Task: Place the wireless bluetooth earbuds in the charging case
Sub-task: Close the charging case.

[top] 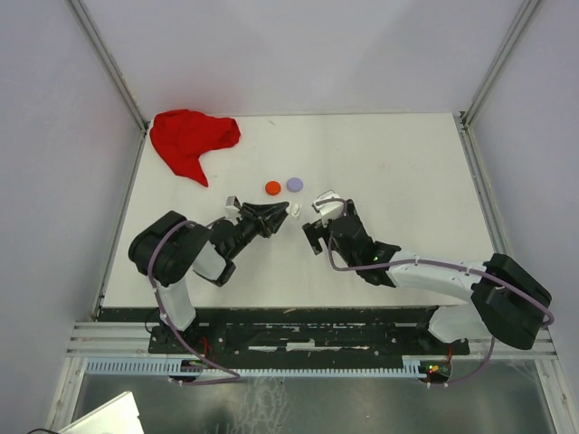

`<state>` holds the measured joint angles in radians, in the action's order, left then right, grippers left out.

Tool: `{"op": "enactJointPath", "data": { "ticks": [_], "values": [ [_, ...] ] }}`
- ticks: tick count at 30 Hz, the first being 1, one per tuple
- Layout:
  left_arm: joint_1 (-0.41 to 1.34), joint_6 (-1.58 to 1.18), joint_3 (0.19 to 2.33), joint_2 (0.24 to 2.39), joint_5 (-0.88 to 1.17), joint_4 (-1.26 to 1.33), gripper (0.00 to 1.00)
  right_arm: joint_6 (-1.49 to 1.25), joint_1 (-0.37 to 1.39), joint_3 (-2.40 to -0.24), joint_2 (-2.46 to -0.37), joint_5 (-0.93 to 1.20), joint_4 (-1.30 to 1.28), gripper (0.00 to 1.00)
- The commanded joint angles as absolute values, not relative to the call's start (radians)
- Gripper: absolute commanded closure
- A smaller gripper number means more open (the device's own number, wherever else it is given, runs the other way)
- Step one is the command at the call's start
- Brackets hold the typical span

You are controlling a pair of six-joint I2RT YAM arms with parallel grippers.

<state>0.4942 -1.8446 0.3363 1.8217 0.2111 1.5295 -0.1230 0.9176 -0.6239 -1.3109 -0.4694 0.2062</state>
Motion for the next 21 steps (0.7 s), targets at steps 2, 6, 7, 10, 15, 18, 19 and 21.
{"op": "enactJointPath", "data": {
  "ticks": [2, 6, 7, 10, 15, 18, 19, 21],
  "values": [
    [0.518, -1.902, 0.353, 1.827, 0.143, 1.666, 0.97, -0.008, 0.951, -0.640, -1.407, -0.429, 0.541, 0.00],
    [0.529, -1.919, 0.371, 1.846, 0.165, 1.667, 0.97, 0.024, 0.965, -0.671, -1.514, -0.394, 0.654, 0.00],
    [0.530, -1.922, 0.375, 1.849, 0.173, 1.668, 0.97, 0.030, 0.969, -0.684, -1.538, -0.394, 0.671, 0.01],
    [0.534, -1.928, 0.374, 1.853, 0.184, 1.668, 0.97, 0.043, 0.976, -0.710, -1.603, -0.421, 0.739, 0.00],
    [0.534, -1.933, 0.360, 1.856, 0.186, 1.675, 0.97, 0.084, 0.976, -0.743, -1.667, -0.494, 0.800, 0.00],
    [0.535, -1.943, 0.349, 1.863, 0.180, 1.689, 0.97, 0.110, 0.977, -0.742, -1.685, -0.527, 0.837, 0.01],
    [0.534, -1.947, 0.345, 1.867, 0.180, 1.697, 0.97, 0.117, 0.976, -0.743, -1.686, -0.539, 0.838, 0.00],
    [0.534, -1.953, 0.344, 1.875, 0.180, 1.709, 0.97, 0.132, 0.976, -0.741, -1.686, -0.564, 0.843, 0.00]
  ]
}}
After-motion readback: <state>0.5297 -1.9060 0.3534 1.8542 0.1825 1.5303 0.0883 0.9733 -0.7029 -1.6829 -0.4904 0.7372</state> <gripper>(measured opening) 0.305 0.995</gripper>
